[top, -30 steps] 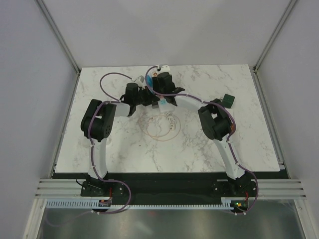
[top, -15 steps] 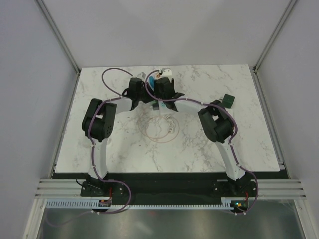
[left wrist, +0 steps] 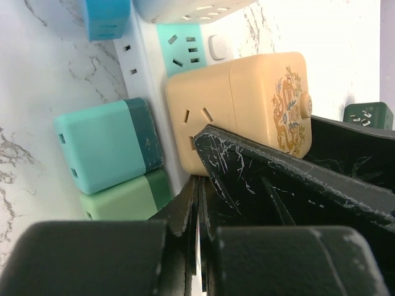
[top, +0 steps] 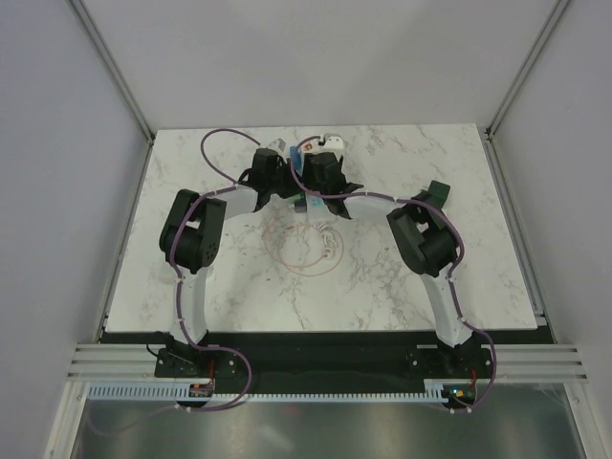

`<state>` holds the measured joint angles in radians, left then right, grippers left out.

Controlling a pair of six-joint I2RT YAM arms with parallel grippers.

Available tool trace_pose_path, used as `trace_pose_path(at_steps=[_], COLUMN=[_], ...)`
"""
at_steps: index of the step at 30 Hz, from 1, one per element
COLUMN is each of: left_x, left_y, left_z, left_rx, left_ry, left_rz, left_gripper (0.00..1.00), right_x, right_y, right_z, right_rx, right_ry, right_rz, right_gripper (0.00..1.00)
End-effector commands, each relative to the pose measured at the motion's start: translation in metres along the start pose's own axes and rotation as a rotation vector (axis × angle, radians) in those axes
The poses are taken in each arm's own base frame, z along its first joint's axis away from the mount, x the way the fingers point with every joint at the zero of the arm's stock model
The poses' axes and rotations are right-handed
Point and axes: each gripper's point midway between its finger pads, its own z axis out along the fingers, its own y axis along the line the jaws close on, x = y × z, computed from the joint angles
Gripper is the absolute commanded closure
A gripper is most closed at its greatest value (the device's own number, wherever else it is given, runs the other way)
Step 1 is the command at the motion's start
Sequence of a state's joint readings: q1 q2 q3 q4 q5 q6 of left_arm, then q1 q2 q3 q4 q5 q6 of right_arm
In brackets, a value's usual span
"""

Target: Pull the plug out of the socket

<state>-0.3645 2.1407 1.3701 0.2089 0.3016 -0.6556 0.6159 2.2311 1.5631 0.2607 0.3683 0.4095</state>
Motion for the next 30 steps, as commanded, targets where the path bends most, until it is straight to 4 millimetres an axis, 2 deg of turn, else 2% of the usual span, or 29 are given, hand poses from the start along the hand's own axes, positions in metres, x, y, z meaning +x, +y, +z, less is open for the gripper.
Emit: trace_pose_path(at_steps=[1, 5, 7, 13, 17, 20, 21, 23, 24, 25, 26, 28, 29, 30], left_x=[0.037, 0.038, 0.037, 0.035, 0.034, 0.034, 0.029, 0.029, 0.025, 0.027, 0.024, 0.021, 0.023, 0.022], left_y=[0.034, 0.035, 0.035, 0.034, 0.033, 0.029, 0.020, 0.014, 0.010, 0.009, 0.007, 0.004, 0.005, 0.003], left_z=[0.010, 0.011, 0.011, 0.011, 0.010, 0.007, 0.007, 0.003, 0.003, 0.001, -0.001, -0.002, -0.003, -0.004], left_rx=[-0.120, -0.126, -0.128, -0.123, -0.121, -0.097, -0.052, -0.023, 0.002, 0.006, 0.013, 0.025, 0.026, 0.034], left_ry=[0.089, 0.089, 0.087, 0.086, 0.083, 0.077, 0.055, 0.047, 0.032, 0.033, 0.025, 0.010, 0.011, 0.006], left_rz=[0.003, 0.009, 0.009, 0.015, 0.020, 0.028, 0.038, 0.046, 0.054, 0.060, 0.064, 0.074, 0.076, 0.079], left_gripper=[0.98, 0.98, 0.98, 0.98, 0.98, 0.98, 0.98, 0.98, 0.98, 0.98, 0.98, 0.98, 0.98, 0.98], right_x=[-0.058, -0.066, -0.066, -0.071, -0.078, -0.087, -0.097, -0.096, -0.108, -0.104, -0.115, -0.112, -0.121, -0.130], right_y=[0.078, 0.079, 0.083, 0.088, 0.076, 0.061, 0.053, 0.041, 0.029, 0.018, 0.003, -0.016, -0.042, -0.045], right_z=[-0.035, -0.041, -0.046, -0.046, -0.049, -0.052, -0.054, -0.054, -0.054, -0.053, -0.053, -0.052, -0.049, -0.055], right_rx=[-0.142, -0.007, 0.013, -0.079, -0.038, -0.013, -0.003, 0.000, 0.008, 0.010, -0.002, -0.027, -0.008, -0.054], right_ry=[-0.130, -0.178, -0.191, -0.147, -0.155, -0.165, -0.177, -0.169, -0.184, -0.170, -0.175, -0.165, -0.177, -0.185], right_rz=[0.077, -0.151, -0.190, -0.087, -0.085, -0.072, -0.051, -0.034, 0.001, 0.014, 0.045, 0.112, 0.143, 0.172], right_gripper=[1.00, 1.00, 1.00, 1.00, 1.00, 1.00, 1.00, 1.00, 1.00, 1.00, 1.00, 1.00, 1.00, 1.00])
